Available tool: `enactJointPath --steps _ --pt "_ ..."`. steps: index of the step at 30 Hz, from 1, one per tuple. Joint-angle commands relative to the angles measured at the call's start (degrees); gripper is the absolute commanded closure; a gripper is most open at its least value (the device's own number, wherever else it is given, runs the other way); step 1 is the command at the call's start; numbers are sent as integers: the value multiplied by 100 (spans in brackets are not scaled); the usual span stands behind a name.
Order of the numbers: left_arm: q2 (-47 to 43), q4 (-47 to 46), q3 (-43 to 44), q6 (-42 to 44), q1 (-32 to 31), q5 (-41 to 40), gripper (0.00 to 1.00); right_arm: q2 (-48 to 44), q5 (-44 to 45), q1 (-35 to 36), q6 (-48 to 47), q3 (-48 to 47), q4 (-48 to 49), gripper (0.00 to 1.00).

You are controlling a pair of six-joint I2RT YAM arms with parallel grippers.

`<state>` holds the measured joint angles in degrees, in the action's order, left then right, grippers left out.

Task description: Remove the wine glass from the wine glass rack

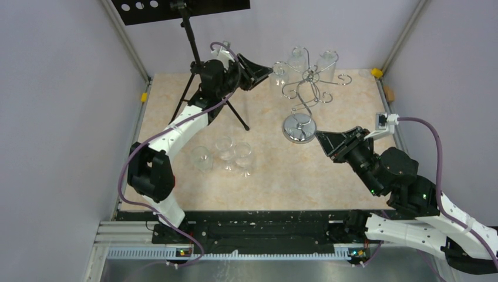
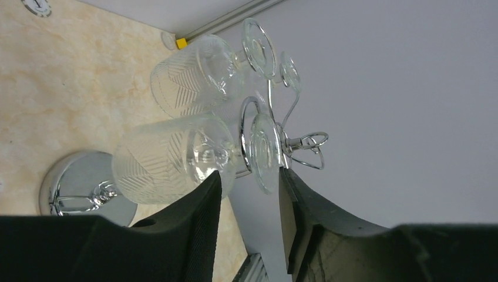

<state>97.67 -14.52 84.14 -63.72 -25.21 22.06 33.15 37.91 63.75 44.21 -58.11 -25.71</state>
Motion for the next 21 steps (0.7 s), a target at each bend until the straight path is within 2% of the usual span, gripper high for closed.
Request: enactJointPath --steps 1,8,15,21 --pt "45 -462 316 -64 26 293 54 39 20 43 -13 23 284 77" --pt "200 -323 493 -127 10 270 54 38 32 45 -13 51 290 77" --pt "274 553 842 506 -162 -101 53 -24 41 46 24 153 336 77" --pt "477 841 1197 667 -233 -128 68 -45 -38 49 -15 145 392 77"
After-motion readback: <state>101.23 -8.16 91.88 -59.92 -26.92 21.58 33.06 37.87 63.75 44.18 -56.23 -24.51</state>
